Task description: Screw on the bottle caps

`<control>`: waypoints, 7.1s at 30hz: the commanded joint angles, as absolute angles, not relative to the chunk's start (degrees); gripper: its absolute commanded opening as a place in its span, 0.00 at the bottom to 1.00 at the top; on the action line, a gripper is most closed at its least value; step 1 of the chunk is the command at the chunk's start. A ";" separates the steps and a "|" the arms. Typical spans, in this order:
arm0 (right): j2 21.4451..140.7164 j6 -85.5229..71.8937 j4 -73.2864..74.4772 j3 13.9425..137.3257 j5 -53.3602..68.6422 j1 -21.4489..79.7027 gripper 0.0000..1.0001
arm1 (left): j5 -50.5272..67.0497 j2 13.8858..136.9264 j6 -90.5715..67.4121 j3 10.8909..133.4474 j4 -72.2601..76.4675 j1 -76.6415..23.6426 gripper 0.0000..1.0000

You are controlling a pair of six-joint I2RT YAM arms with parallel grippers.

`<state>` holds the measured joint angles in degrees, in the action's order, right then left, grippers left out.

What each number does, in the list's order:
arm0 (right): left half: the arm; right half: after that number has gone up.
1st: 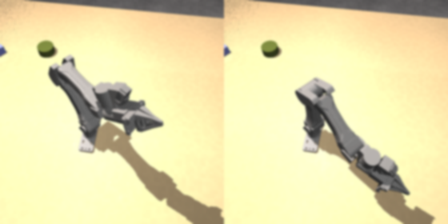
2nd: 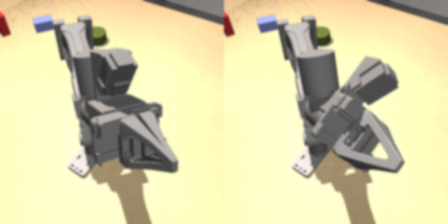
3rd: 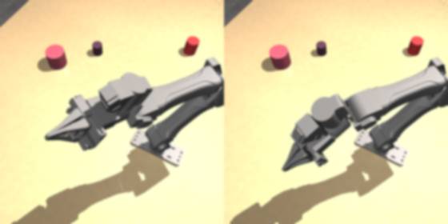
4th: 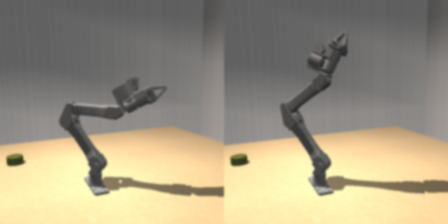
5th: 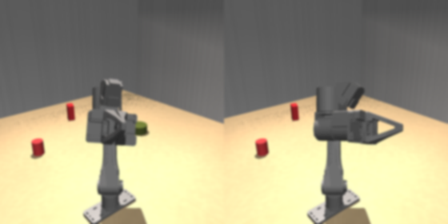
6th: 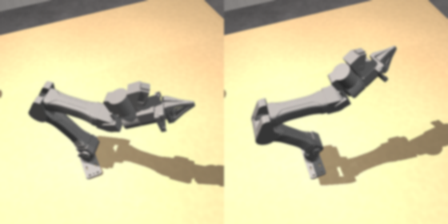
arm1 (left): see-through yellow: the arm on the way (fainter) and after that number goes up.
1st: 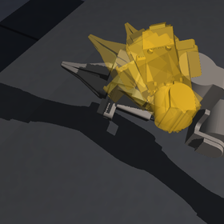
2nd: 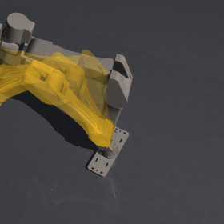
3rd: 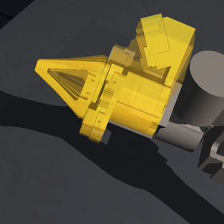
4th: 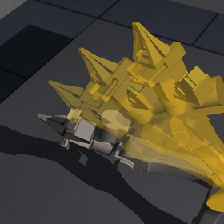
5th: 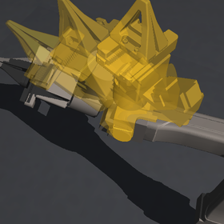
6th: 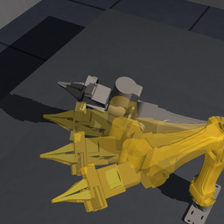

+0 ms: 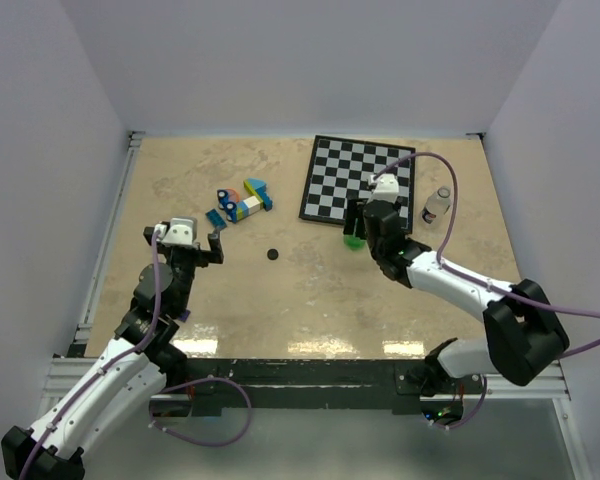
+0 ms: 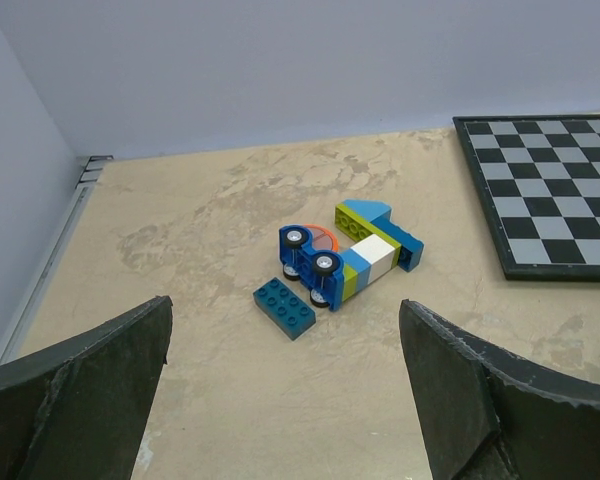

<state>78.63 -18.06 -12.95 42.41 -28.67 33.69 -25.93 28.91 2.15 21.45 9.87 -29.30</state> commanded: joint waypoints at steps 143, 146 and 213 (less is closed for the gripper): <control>76.02 -19.51 19.34 83.32 27.77 39.90 0.00 | 23.29 53.53 12.04 34.63 21.44 -33.31 0.67; 76.38 -19.78 19.51 83.41 27.86 39.90 0.00 | 23.03 53.26 11.69 34.37 21.97 -33.31 0.64; 119.18 -5.01 3.78 80.77 -9.23 52.12 0.54 | 9.67 8.52 -13.01 26.19 0.18 -29.27 0.00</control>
